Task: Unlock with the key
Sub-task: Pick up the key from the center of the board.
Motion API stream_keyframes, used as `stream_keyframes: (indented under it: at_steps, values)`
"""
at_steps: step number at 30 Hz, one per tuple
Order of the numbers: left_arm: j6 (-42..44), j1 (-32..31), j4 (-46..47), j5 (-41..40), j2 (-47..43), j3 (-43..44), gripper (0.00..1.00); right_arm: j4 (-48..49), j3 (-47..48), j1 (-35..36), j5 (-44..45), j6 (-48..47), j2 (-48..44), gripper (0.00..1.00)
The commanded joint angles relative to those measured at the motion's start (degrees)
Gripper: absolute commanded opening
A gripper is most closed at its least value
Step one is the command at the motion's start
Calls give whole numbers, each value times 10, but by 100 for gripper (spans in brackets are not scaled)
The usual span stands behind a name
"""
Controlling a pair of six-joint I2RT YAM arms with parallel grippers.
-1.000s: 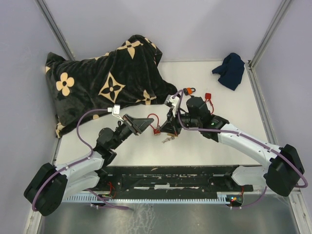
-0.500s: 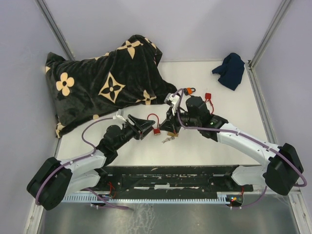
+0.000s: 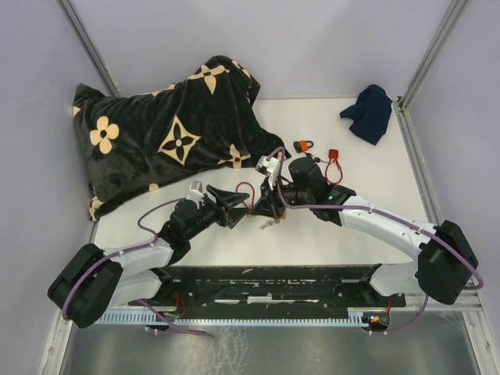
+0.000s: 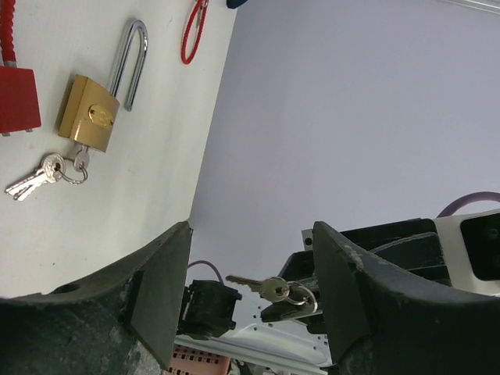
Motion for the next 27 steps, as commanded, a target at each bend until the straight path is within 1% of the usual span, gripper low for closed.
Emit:
stream_keyframes:
  at_steps: [1, 6, 16, 21, 23, 27]
  values:
    - [-43, -1, 28, 27, 5, 3, 70, 9, 32, 9, -15, -22, 14, 2]
    - [-39, -2, 21, 51, 12, 13, 70, -13, 46, 16, -14, -46, 31, 2]
    - [-35, -1, 8, 76, 22, 12, 69, -106, 103, 18, 2, -140, 57, 2]
    - [-33, -1, 10, 78, 23, 20, 65, -151, 129, 25, 0, -182, 72, 2]
    - [-33, -1, 14, 79, 26, 24, 61, -173, 140, 31, 2, -198, 79, 2]
    - [-36, -1, 25, 84, 33, 28, 56, -201, 155, 44, 13, -217, 94, 2]
